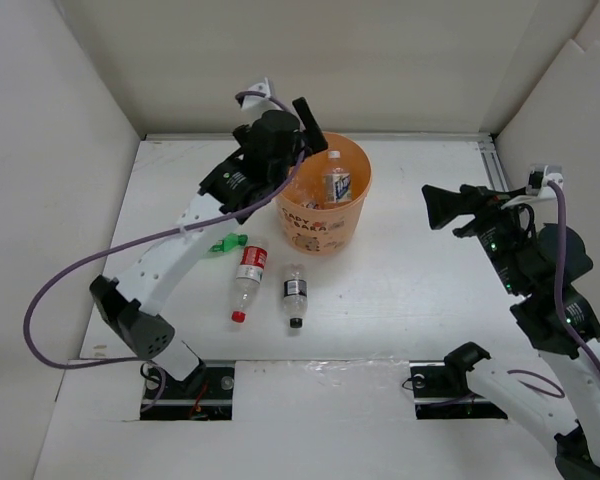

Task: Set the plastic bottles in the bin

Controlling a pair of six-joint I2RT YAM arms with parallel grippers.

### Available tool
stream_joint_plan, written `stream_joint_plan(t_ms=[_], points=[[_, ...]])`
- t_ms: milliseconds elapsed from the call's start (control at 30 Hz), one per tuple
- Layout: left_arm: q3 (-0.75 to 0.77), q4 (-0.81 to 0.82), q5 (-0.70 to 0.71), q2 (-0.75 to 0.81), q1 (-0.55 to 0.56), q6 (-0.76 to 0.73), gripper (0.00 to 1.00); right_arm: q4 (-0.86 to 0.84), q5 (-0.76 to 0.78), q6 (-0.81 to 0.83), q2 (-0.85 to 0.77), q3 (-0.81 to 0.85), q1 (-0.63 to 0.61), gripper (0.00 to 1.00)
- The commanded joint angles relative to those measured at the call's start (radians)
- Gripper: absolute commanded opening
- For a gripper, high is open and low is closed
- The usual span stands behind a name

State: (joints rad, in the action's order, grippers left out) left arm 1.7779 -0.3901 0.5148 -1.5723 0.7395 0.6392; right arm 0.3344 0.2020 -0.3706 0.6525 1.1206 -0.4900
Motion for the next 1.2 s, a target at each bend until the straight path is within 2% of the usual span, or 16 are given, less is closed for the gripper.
stream_joint_plan(t_ms=[0, 67, 167, 200, 300, 400, 467, 733, 867, 1067, 1167], points=[[-0.024, -0.082, 0.181, 0.13, -0.031, 0.109, 1.0, 0.029, 0.0, 0.036, 0.032, 0.048, 0.007, 1.0], [-0.06, -0.096, 0.197, 0.143, -0.081, 0.171, 1.0, 0.049, -0.013, 0.048, 0.065, 0.073, 0.007, 1.0], [-0.045, -0.198, -0.005, 0.077, -0.317, 0.212, 1.0, 0.072, -0.042, 0.048, 0.116, 0.1, 0.007, 1.0], [-0.044, -0.226, -0.015, 0.06, -0.318, 0.227, 1.0, 0.072, -0.042, 0.048, 0.127, 0.116, 0.007, 1.0], [-0.119, -0.231, -0.032, 0.083, -0.409, 0.284, 1.0, 0.083, -0.084, 0.048, 0.156, 0.139, 0.007, 1.0], [-0.312, -0.185, -0.055, 0.158, -0.48, 0.352, 1.0, 0.092, -0.105, 0.058, 0.18, 0.139, 0.007, 1.0], [-0.424, -0.161, -0.022, 0.224, -0.508, 0.425, 1.0, 0.092, -0.139, 0.058, 0.19, 0.139, 0.007, 1.0], [-0.595, -0.227, -0.01, 0.259, -0.543, 0.624, 1.0, 0.066, -0.344, 0.13, 0.246, 0.183, 0.007, 1.0], [-0.719, -0.15, -0.047, 0.294, -0.543, 0.652, 1.0, 0.075, -0.4, 0.142, 0.266, 0.215, 0.007, 1.0], [-0.753, -0.139, -0.038, 0.228, -0.552, 0.682, 1.0, 0.066, -0.42, 0.142, 0.266, 0.196, -0.002, 1.0], [-0.788, -0.08, -0.016, 0.218, -0.563, 0.691, 1.0, 0.054, -0.411, 0.142, 0.256, 0.171, -0.002, 1.0]])
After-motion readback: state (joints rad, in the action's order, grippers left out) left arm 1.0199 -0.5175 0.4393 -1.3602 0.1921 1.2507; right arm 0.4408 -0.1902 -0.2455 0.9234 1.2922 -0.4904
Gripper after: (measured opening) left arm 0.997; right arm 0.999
